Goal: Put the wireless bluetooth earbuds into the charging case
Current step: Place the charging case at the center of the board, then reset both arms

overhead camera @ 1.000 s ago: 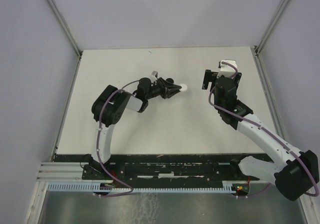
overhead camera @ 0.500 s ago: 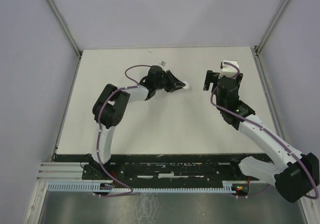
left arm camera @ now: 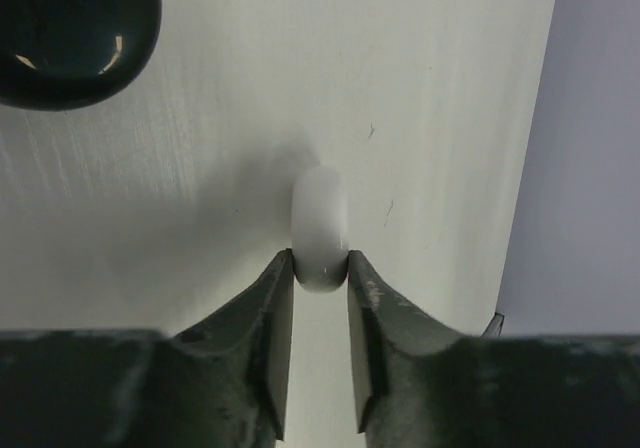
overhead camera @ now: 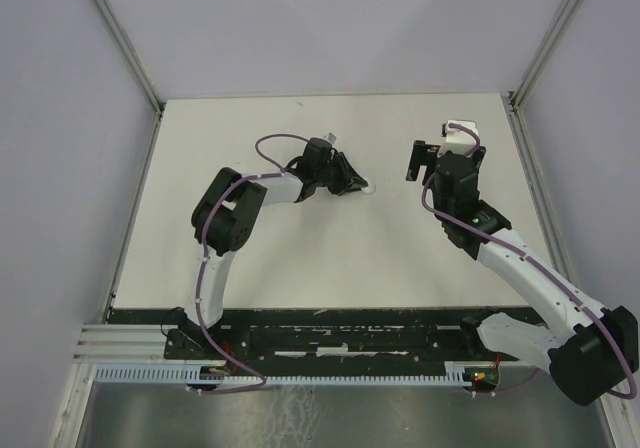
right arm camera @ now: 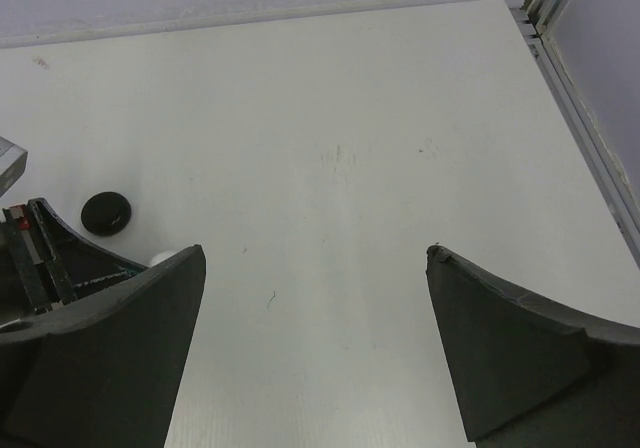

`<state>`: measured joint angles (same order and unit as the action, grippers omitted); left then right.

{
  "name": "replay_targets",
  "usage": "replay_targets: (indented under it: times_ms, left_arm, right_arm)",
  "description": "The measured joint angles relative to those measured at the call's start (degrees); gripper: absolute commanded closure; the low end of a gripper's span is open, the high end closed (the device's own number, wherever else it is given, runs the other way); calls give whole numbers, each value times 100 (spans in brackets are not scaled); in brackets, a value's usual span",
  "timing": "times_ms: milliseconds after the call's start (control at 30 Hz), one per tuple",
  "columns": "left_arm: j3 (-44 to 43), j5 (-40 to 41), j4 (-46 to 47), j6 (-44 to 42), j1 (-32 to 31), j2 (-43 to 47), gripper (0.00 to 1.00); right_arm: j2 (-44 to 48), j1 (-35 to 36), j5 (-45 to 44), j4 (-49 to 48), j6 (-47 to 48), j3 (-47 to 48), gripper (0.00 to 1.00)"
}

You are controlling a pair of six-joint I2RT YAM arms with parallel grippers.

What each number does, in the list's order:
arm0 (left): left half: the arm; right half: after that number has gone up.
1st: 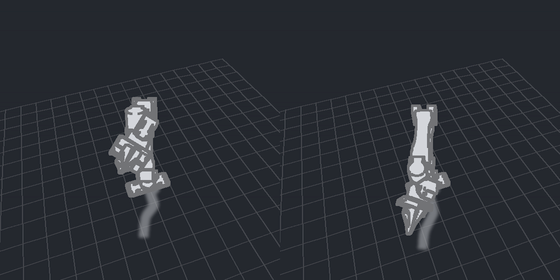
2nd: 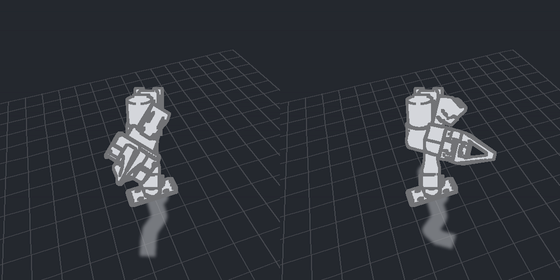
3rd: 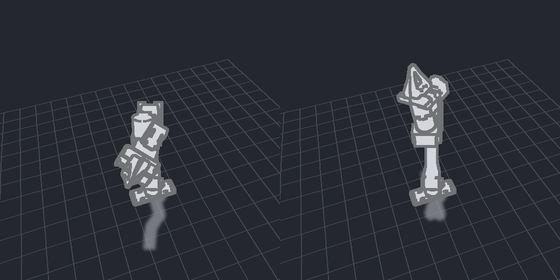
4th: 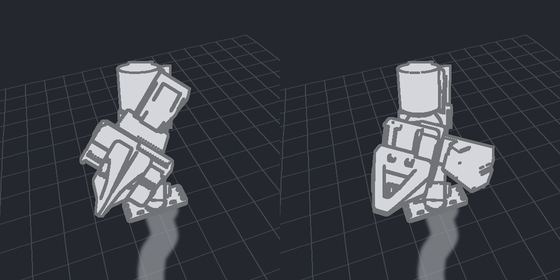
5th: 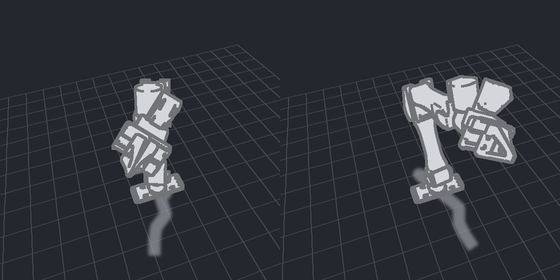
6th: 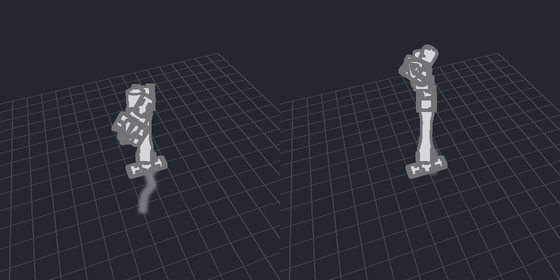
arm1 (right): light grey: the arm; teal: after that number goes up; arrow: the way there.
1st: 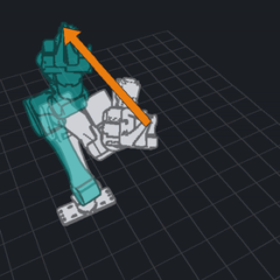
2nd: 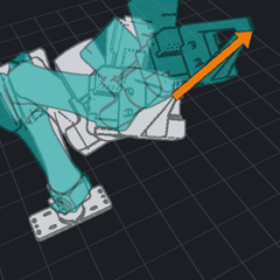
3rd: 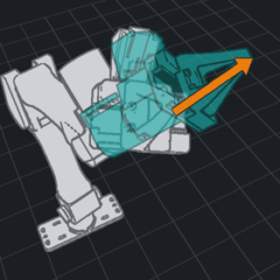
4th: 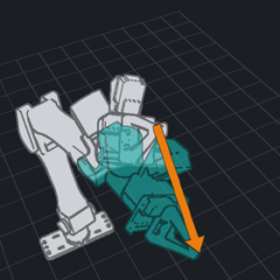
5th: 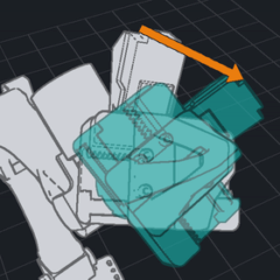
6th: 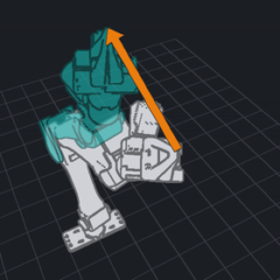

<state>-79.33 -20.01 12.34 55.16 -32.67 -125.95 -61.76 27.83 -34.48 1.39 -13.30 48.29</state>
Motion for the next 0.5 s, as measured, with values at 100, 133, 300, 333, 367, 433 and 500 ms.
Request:
replay_targets:
  times_ms: [100,133,300,333,367,433,500]
  left_arm:
    - [0,55,-24,-83,0,0,41]
    - [2,74,-63,-96,0,0,37]
    - [28,269,-199,-264,0,116,32]
    - [70,341,-238,-304,0,164,32]
    - [118,380,-284,-334,2,223,32]
    - [348,535,-372,-431,20,442,32]
    - [728,726,-494,-525,66,778,31]
  right_arm:
    - [0,-4,15,-2,-20,0,1]
    - [0,-9,22,0,-24,0,0]
    - [0,-15,61,0,-39,0,0]
    - [0,-15,72,0,-39,0,0]
    - [-2,-15,87,0,-42,0,0]
    - [-2,-15,105,2,-42,0,0]
    - [0,-15,111,2,-42,0,1]
